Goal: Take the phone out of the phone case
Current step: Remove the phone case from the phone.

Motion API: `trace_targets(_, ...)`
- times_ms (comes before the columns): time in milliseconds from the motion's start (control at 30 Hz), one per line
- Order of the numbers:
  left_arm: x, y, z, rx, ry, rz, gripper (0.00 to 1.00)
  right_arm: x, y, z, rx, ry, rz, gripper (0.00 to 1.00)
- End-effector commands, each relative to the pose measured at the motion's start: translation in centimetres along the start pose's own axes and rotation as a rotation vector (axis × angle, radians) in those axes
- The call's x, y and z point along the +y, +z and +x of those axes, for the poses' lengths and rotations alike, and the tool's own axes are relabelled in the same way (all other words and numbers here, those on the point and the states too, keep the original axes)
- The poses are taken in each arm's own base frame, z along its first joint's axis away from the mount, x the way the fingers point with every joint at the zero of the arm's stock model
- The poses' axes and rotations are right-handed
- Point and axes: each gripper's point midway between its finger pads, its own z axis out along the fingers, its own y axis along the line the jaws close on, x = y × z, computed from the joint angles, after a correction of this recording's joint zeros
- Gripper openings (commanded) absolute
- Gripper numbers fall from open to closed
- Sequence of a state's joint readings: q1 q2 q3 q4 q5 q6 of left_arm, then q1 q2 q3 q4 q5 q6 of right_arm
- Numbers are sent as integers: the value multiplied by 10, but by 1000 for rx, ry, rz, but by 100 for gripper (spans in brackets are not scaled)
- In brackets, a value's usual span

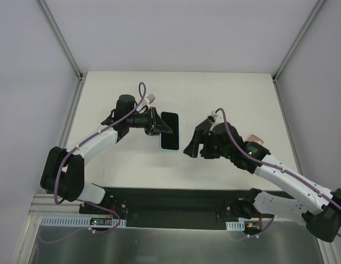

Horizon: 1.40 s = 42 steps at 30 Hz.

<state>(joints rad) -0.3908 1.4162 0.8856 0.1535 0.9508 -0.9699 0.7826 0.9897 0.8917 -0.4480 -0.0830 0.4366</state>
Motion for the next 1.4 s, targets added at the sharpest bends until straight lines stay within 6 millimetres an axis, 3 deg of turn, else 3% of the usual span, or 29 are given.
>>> trace_targets(0,-35,-5,-10,-33,83,114,0,-2,16,-4,-162,115,104,89)
trace_targets(33,-35,-5,-10,-28,85,116,0,11,15,-4,-168,100,78,89)
trace_targets(200,-39,-6,-10,-20,95,126,0,23,15,-14,-217,74,95,89)
trace_targets(433,-47,-9,-9,-24,116,139,0,15,0,-30,-314,94,132,89)
trace_targets(633,-49,-9,-8,-22,118,142,0,22,-1,-34,-308,77,117,89)
trace_targets(900,-56,-14,-5,-28,136,155,0,21,12,-25,-265,73,131,89)
trace_targets(1067,-60,-17,-3,-33,147,162,0,10,25,-14,-214,63,197,89)
trace_targets(1367,-66,-22,-4,-42,160,172,0,-9,29,-2,-201,0,342,88)
